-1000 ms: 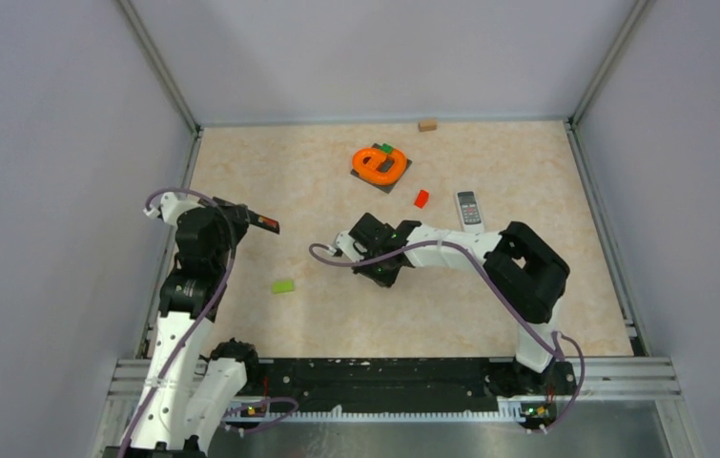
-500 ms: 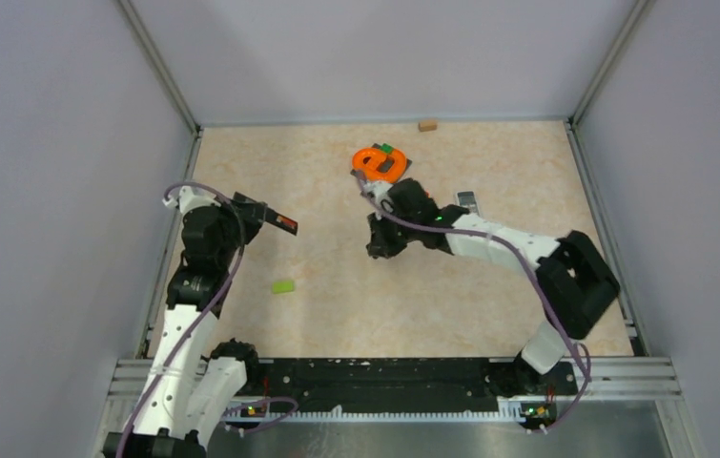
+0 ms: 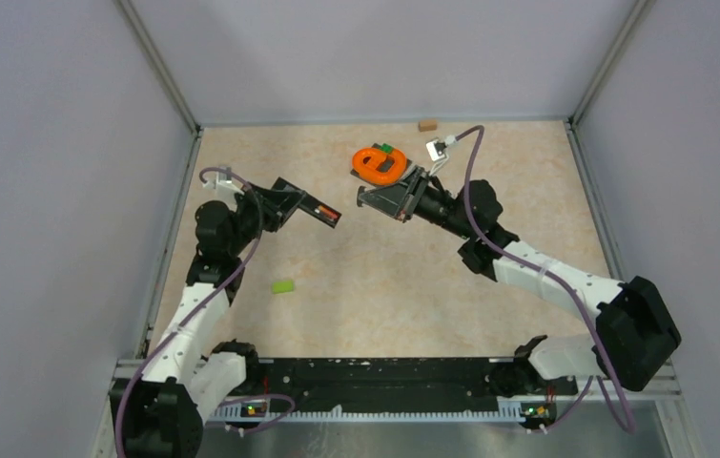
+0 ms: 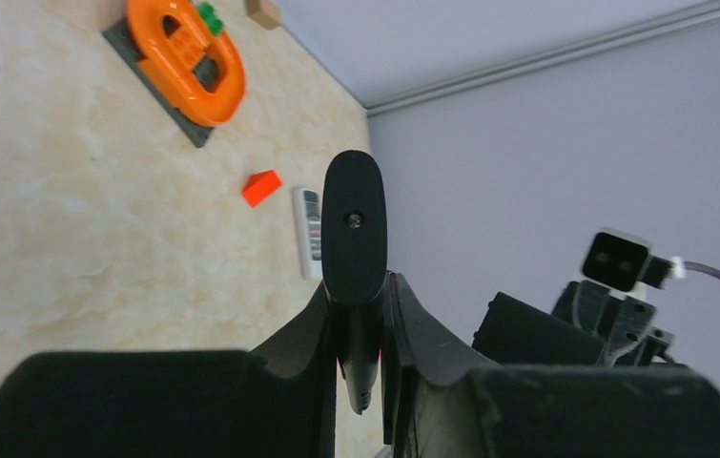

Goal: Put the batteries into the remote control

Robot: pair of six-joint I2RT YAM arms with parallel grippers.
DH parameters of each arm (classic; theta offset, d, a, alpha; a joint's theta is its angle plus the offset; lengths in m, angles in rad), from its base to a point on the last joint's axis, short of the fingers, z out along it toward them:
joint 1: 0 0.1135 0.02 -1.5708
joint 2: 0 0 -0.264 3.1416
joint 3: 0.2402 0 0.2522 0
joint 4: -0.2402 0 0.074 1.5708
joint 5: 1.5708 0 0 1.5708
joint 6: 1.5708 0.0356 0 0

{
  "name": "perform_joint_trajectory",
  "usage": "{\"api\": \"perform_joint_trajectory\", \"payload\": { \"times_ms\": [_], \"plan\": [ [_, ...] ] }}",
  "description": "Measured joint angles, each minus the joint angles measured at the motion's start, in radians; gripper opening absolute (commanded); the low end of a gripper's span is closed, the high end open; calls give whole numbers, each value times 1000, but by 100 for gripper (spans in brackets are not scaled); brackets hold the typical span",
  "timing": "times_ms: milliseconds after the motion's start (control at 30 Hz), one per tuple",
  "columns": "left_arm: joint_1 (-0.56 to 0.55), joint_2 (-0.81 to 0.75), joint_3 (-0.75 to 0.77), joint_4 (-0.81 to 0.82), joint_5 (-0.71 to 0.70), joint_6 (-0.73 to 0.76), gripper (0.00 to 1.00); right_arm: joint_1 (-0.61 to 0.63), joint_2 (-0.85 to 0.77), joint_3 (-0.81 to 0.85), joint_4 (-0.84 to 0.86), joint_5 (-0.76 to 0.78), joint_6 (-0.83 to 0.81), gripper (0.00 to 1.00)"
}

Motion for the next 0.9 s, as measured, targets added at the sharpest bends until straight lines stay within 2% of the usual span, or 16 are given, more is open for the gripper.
{"api": "perform_joint_trajectory", "payload": {
  "times_ms": [200,300,567,900],
  "plan": [
    [-25,23,-52,191,46,-185,0,40,96,-15,318,28,257,0],
    [-30,23,-56,244,47,-245,0,68,157,-3,407,38,348,0],
    [-30,-2,-56,303,44,-354,0,110,247,66,480,63,465,0],
    [-30,-3,-56,335,43,-415,0,119,287,97,560,82,531,0]
  ]
}}
